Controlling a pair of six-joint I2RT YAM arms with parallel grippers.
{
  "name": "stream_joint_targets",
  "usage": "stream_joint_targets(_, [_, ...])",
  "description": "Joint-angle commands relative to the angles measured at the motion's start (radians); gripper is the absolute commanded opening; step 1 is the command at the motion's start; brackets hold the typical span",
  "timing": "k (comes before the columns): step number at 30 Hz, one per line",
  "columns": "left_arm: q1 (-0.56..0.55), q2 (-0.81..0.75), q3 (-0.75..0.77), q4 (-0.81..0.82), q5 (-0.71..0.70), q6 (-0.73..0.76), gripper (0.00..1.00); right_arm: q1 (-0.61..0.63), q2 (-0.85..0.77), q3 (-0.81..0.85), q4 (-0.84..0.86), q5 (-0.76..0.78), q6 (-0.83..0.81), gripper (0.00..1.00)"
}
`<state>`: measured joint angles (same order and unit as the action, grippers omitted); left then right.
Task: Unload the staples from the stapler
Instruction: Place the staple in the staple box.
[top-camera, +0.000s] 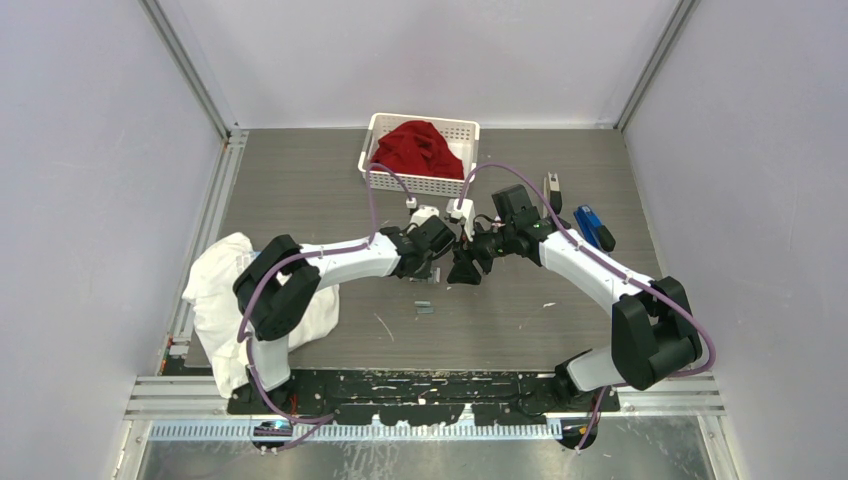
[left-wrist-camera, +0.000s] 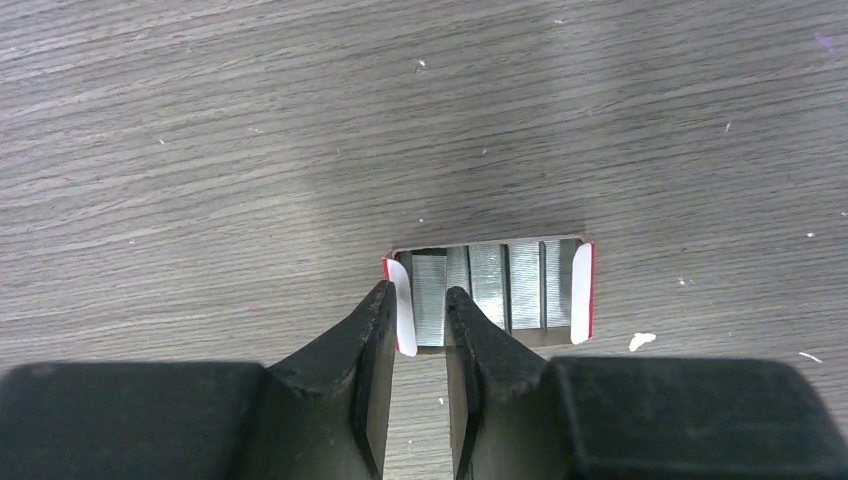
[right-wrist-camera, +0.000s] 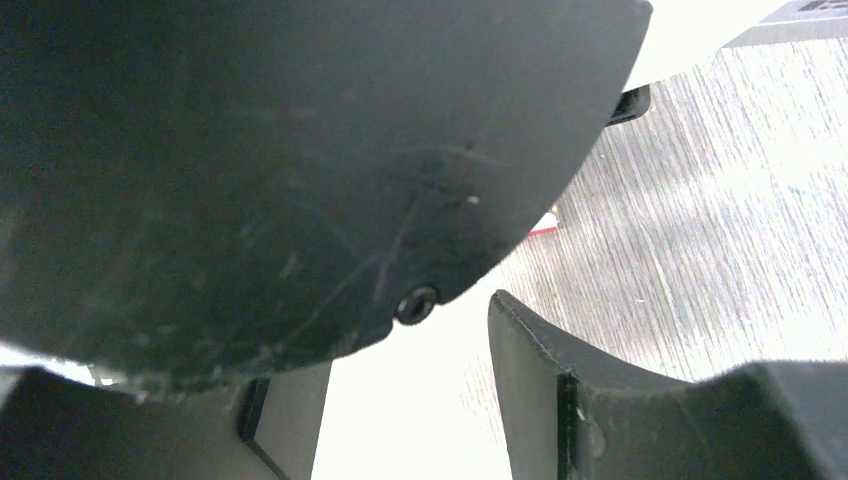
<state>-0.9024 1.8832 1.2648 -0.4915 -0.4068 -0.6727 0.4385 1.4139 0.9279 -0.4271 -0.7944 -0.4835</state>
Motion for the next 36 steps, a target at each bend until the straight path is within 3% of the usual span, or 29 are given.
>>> stream_joint_targets(1, [0.005, -0.052, -0.006, 0.016, -0.01, -0.012, 0.26, 0.005, -0.011, 0.041, 0.028, -0.026, -0.003, 0.61])
stream_joint_targets(17, [0.008, -0.129, -0.038, 0.032, 0.006, 0.041, 0.26, 0.006, -0.009, 0.041, 0.029, -0.025, -0.003, 0.61])
stream_joint_targets(21, [0.016, -0.143, -0.066, 0.043, -0.017, 0.105, 0.42, 0.005, -0.01, 0.041, 0.028, -0.026, -0.003, 0.62])
stream_joint_targets(26, [0.048, -0.221, -0.181, 0.176, 0.062, 0.121, 0.51, 0.005, -0.009, 0.041, 0.028, -0.026, -0.003, 0.61])
stream_joint_targets(36, [0.071, -0.177, -0.177, 0.221, 0.151, 0.096, 0.52, 0.005, -0.009, 0.041, 0.029, -0.026, -0.004, 0.62])
